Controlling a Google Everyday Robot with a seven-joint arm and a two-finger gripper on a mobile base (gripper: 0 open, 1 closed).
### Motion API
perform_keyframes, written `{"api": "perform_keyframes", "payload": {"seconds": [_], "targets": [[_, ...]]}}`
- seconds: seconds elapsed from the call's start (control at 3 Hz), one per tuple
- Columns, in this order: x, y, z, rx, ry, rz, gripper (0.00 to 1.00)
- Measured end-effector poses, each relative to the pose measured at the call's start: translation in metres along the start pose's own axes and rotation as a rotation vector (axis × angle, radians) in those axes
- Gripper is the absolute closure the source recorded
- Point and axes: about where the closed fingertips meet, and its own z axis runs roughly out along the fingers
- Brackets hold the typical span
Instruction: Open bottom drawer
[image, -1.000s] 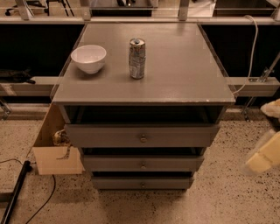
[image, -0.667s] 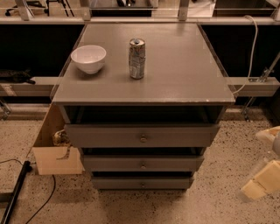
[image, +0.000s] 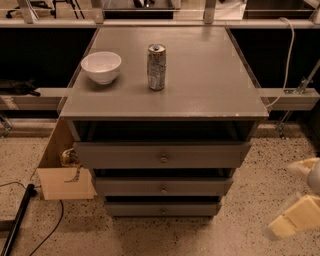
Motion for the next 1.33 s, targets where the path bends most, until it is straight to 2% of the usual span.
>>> {"api": "perform_keyframes", "payload": {"seconds": [0.33, 0.67, 1.0, 1.33], "targets": [[0.025, 0.022, 0.038, -0.066, -0.104, 0.108, 0.00], [0.042, 0.022, 0.067, -0.088, -0.218, 0.140, 0.00], [0.048, 0.013, 0.079, -0.048, -0.260, 0.127, 0.00], [0.054, -0.011, 0.107, -0.007, -0.210, 0.140, 0.00]]}}
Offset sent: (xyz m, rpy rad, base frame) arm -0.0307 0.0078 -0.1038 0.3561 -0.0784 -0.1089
